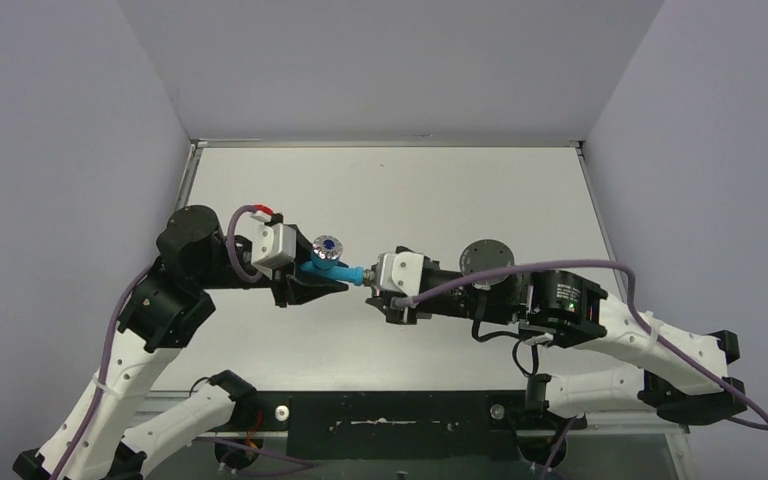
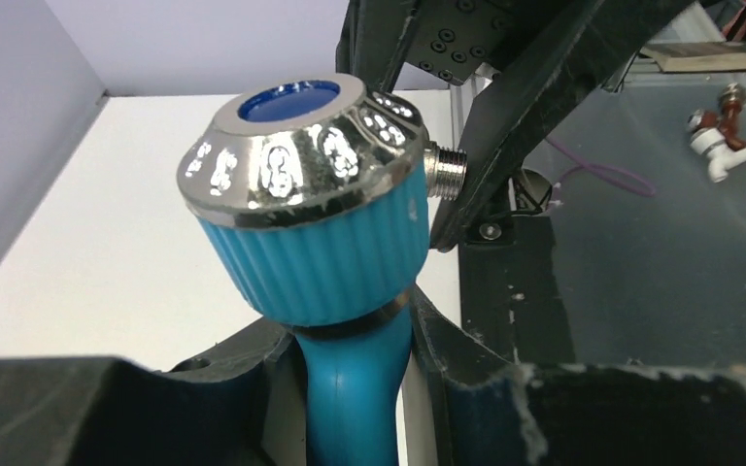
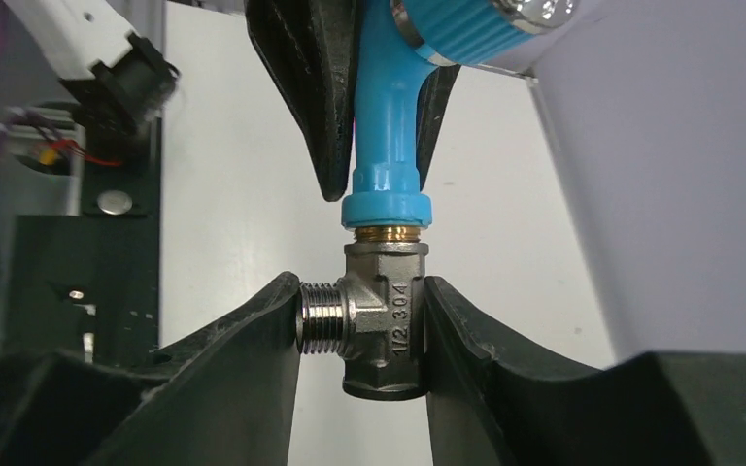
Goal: Install the water faucets
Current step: Screw the water faucet onto the adaptor.
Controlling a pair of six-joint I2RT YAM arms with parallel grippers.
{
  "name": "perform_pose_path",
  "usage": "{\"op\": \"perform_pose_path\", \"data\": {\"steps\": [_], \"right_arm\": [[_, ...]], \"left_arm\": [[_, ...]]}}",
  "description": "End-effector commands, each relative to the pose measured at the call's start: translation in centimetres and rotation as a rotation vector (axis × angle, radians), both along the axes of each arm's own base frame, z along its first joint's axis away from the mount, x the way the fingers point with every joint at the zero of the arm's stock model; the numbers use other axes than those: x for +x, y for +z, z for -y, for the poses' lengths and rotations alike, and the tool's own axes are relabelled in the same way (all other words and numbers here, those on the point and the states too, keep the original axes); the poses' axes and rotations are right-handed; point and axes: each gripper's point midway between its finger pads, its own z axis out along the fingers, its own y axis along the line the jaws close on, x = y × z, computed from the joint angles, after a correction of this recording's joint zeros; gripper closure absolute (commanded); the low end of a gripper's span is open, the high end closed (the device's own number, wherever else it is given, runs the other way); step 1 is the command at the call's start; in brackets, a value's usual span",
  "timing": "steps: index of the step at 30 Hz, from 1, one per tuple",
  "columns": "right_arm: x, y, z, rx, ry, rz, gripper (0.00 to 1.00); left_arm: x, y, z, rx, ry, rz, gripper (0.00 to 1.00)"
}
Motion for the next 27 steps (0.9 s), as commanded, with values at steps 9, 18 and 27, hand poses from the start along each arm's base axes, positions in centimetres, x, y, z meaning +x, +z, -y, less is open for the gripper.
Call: {"op": "perform_pose_path", "data": {"steps": [9,18,27], "right_arm": [[-1.8,5.2,-2.1,0.367,0.126,-0.662,0.99],[0.5,5.0,-0.9,0.49,0.092,-0.881,0.72],[1.0,6.9,0.7,0.509,0.063,-0.743,0.34]], "left_arm": [[0.4,2.8,-1.0,-0.047,0.007,0.426,1.0],[0.8,2.5,-1.3,-0.036,0.034,0.451,1.0],[0.8,2.1,-1.2,-0.034,0.036,0.416,1.0]]}}
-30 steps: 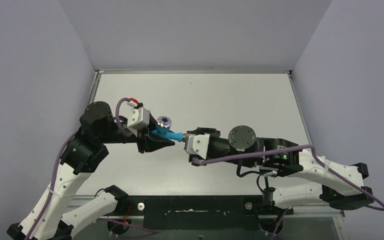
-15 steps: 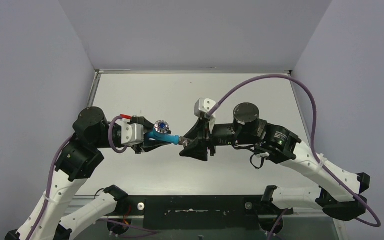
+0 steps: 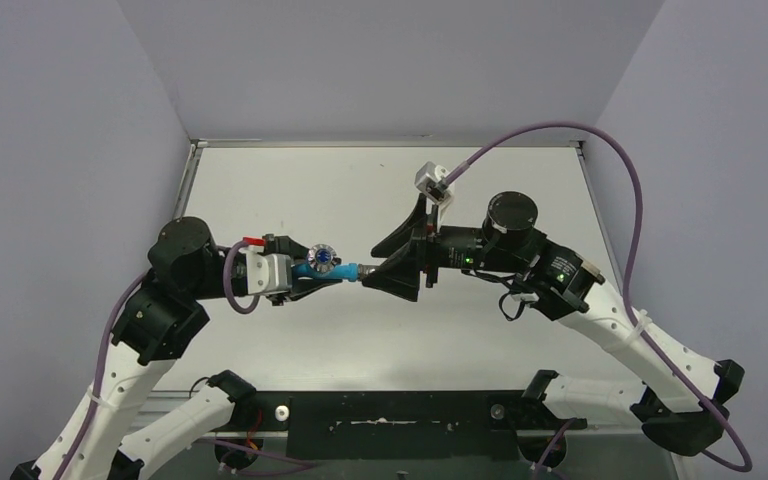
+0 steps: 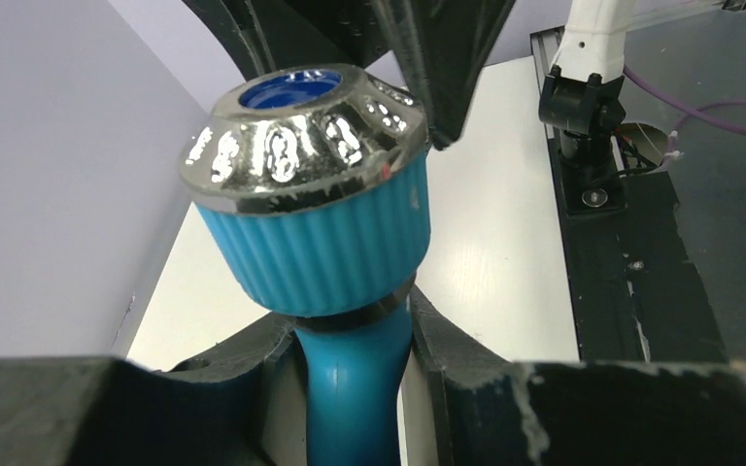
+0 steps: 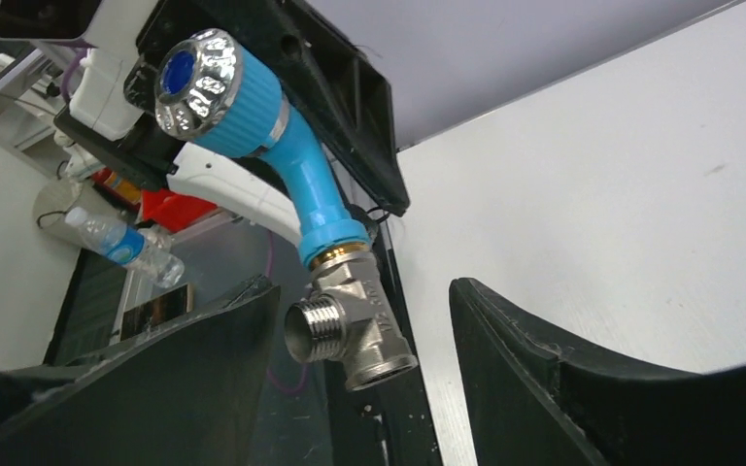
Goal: Install the water faucets
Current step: Screw the water faucet onto the adaptor.
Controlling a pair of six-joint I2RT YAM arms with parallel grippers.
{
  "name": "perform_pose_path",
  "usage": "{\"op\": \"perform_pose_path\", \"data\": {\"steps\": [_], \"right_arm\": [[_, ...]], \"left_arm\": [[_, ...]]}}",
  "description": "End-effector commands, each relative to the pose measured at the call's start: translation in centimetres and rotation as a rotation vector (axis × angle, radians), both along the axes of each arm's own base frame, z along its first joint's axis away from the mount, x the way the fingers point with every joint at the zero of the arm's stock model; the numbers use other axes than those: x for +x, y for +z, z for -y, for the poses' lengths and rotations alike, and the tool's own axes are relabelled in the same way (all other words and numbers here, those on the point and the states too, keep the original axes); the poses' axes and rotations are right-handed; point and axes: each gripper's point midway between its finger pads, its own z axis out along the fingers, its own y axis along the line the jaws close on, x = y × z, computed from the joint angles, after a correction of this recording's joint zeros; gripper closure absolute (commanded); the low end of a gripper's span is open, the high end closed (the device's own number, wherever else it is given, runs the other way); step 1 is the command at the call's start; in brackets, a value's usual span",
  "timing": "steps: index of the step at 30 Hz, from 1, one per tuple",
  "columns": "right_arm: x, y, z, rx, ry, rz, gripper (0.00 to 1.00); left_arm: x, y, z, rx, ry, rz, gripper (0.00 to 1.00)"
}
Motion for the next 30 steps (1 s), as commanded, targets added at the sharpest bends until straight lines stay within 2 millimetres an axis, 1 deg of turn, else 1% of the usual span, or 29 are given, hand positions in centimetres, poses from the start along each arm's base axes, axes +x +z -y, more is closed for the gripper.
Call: {"op": "perform_pose_path", "data": {"steps": [1,5,7,11,12,14,16,19,22,23,26,30], "right_arm": [[0.8,5.0,1.7,0.111,-0.093,0.118,0.32],[1.7,4.8,2.9,0.071,-0.166,0.191,0.28],[2.4,4.9,3.6,0.052,-0.211,0.254,0.25],[3.2,6.6,5.5,0.076,-0.294,0.431,0.23],[3.1,7.3,5.8,0.092,-0.298,0.494,0.23],[2.8,8.1,6.4,0.102,-0.29,0.636,0.23],[2.5,8.5,6.9,0.102,-0.28,0.757,0.23],[2.0,8.3,7.2,0.056,-0.235,0.942,0.23],[1.7,8.2,7.2,0.021,-0.2,1.079,0.23],[1.6,8.2,7.2,0.015,-0.195,1.121,0.23],[1.7,8.1,7.1,-0.022,-0.184,1.228,0.22],[1.9,7.5,6.5,-0.097,-0.178,1.321,0.2]], "left_arm": [[-0.6,2.2,0.0,-0.058,-0.021,0.085,1.0],[-0.8,2.7,0.1,-0.103,-0.019,0.054,1.0],[-1.0,2.9,0.2,-0.134,-0.02,0.014,1.0],[-1.1,3.4,0.5,-0.198,-0.015,-0.111,1.0],[-1.1,3.7,0.6,-0.218,-0.016,-0.136,1.0],[-1.2,4.2,0.8,-0.258,-0.013,-0.22,1.0],[-1.2,4.6,1.0,-0.29,-0.015,-0.318,1.0],[-1.2,5.1,1.5,-0.308,-0.024,-0.452,1.0],[-1.5,5.2,2.1,-0.305,-0.063,-0.56,1.0],[-1.5,5.5,2.2,-0.318,-0.074,-0.577,1.0],[-1.6,5.7,2.4,-0.341,-0.089,-0.638,1.0],[-1.5,6.0,2.7,-0.347,-0.093,-0.711,1.0]]}}
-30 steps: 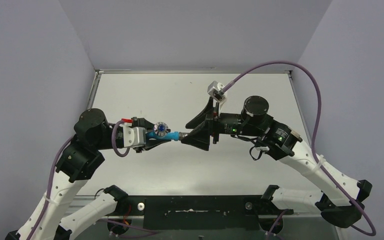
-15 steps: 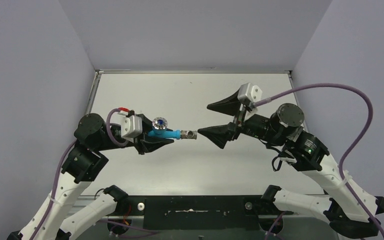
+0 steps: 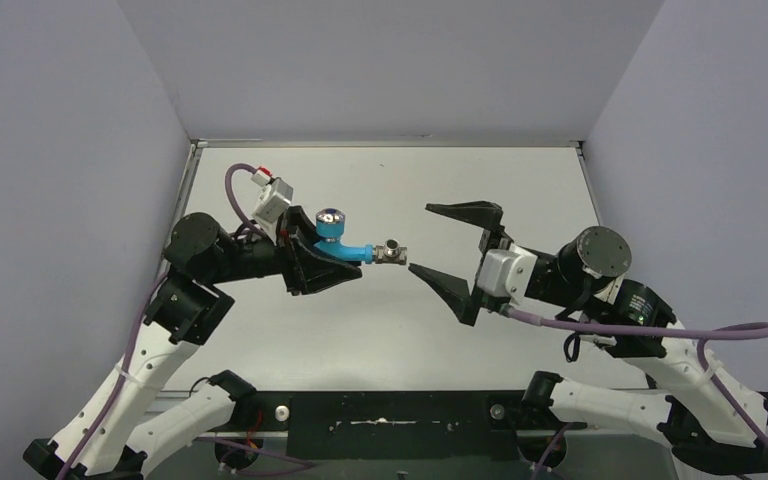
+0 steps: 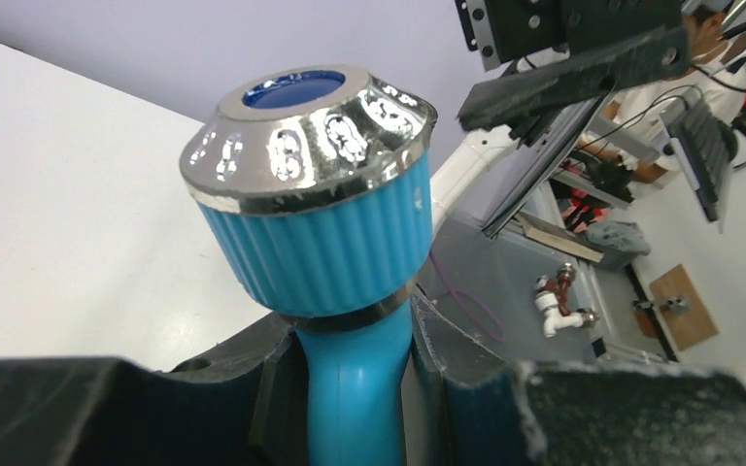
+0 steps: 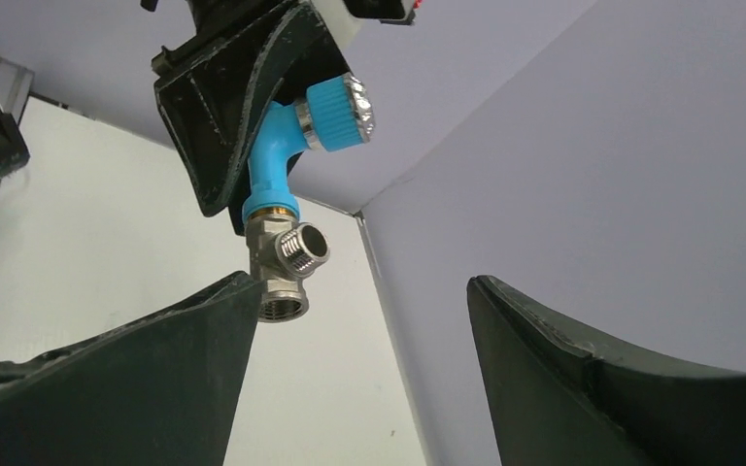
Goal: Install the water faucets
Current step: Screw the water faucet onto the adaptor.
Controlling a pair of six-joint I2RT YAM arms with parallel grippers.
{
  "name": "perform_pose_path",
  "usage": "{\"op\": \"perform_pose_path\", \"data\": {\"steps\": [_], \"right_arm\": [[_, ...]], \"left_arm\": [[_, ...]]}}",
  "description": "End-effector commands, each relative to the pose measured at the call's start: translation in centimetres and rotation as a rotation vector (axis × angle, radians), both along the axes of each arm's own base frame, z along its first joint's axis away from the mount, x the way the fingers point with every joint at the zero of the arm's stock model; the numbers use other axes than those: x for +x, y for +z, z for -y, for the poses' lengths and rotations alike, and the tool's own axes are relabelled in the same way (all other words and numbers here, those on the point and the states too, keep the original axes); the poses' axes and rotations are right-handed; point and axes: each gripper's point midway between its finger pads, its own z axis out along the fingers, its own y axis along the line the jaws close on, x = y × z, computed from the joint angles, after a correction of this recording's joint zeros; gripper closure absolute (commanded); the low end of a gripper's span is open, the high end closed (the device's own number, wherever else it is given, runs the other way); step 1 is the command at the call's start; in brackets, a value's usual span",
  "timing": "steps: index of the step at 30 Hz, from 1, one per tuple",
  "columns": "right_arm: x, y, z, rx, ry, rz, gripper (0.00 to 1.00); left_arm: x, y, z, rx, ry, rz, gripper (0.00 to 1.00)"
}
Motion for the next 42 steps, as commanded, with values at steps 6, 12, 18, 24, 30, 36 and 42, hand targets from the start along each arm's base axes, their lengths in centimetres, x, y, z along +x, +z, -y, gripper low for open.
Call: {"op": "perform_pose_path", "data": {"steps": [6,12,18,24,30,36,42], "right_arm": [[1.4,-1.3,-1.3,-0.196,-0.15,0.3,0.11],[2.1,-2.6,-2.2,-0.335,-0.285,0.405,0.1],[2.4,-2.1,-2.6,-0.37,-0.376,0.426,0.18],[2.2,-2.6,-3.0,-0.4,-0.396,0.428,0.33],[2.3,-2.9,-2.9,-0.41,-0.41,0.434,0.5],[2.1,-2.8,-3.2,-0.382,-0.406,0.407,0.71],[1.7,-2.6,-4.0,-0.323,-0.387,0.315,0.96]], "left_arm": [[-0.3,3.7,0.0,-0.067,0.001,-0.095,1.0],[0.2,2.8,0.0,-0.026,0.032,-0.136,1.0],[0.1,2.8,-0.2,-0.021,0.036,-0.135,1.0],[0.0,2.8,-0.3,-0.019,0.034,-0.128,1.0],[-0.1,2.9,-0.4,-0.017,0.033,-0.121,1.0],[-0.2,2.8,-0.5,-0.004,0.026,-0.071,1.0],[-0.5,2.5,-0.8,0.02,0.023,0.028,1.0]]}}
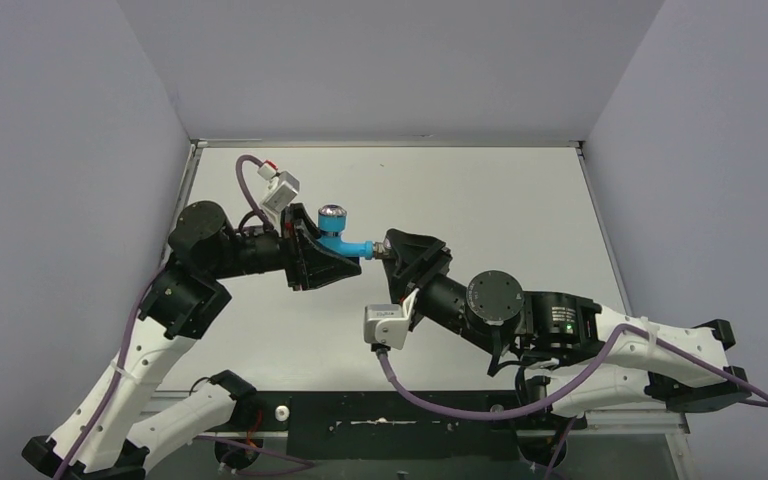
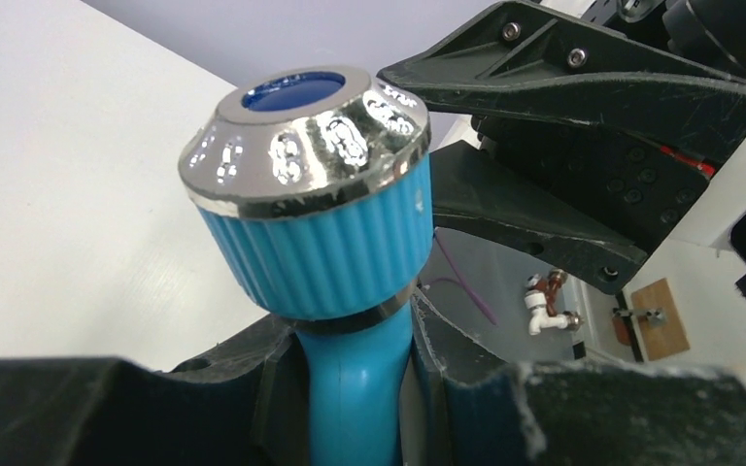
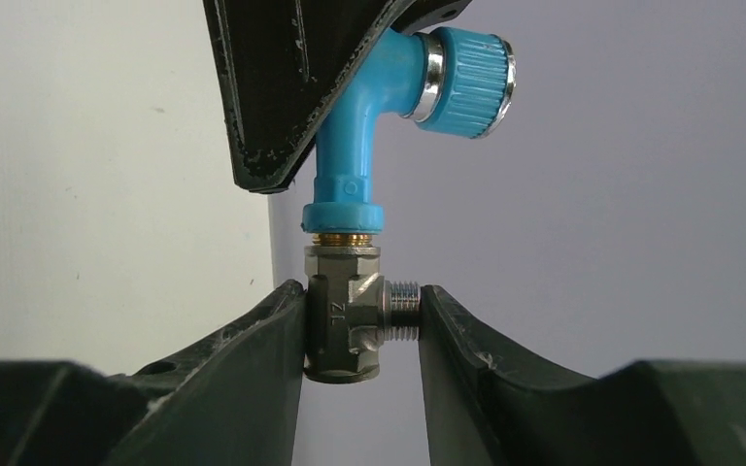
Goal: Install the water faucets
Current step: Screw the water faucet onto the adaptor.
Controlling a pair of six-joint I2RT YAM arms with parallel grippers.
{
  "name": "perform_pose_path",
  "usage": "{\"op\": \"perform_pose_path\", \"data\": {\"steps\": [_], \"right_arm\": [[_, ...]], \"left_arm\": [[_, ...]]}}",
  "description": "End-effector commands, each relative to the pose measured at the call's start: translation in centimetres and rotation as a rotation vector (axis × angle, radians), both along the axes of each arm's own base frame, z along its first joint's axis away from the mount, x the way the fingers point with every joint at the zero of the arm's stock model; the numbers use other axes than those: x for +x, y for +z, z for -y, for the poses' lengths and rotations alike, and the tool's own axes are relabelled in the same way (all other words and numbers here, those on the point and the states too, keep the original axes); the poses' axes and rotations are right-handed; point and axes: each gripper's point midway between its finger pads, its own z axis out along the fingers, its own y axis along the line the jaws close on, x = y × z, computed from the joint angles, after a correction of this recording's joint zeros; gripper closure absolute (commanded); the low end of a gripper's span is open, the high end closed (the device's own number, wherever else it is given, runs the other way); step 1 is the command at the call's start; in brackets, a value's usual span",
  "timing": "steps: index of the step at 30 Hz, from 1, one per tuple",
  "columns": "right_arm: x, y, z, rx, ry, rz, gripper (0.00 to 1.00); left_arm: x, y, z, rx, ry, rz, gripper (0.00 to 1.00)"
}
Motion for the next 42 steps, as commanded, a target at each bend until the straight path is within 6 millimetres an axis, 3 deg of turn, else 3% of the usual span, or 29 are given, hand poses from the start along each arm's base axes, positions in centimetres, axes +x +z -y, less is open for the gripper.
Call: {"op": "perform_pose_path", "data": {"steps": [1,16,34,42], "right_arm": [[-0.2,2.4,-0.3,0.141,-0.011,-0.079,0.98],[-4.5,1.0,-4.1,0.288,0.177,-0.691,1.0],[-4.4,0.3,-4.0,0.423,0.347,-1.364,1.0],[-3.9,-1.6,-4.1,0.488,0.368,-1.736,1.0]], "left_arm": [[-1.2,2.9,-0.8,-0.034,-0.029,0.206,1.0],[-1.2,0.7,-1.4,0.088,-0.1,0.605,1.0],[-2.7,0.7,-1.4,0.057,-0.212,0.835,1.0],[-2.8,1.1,-1.6,0.052,-0.202,0.872,1.0]]}}
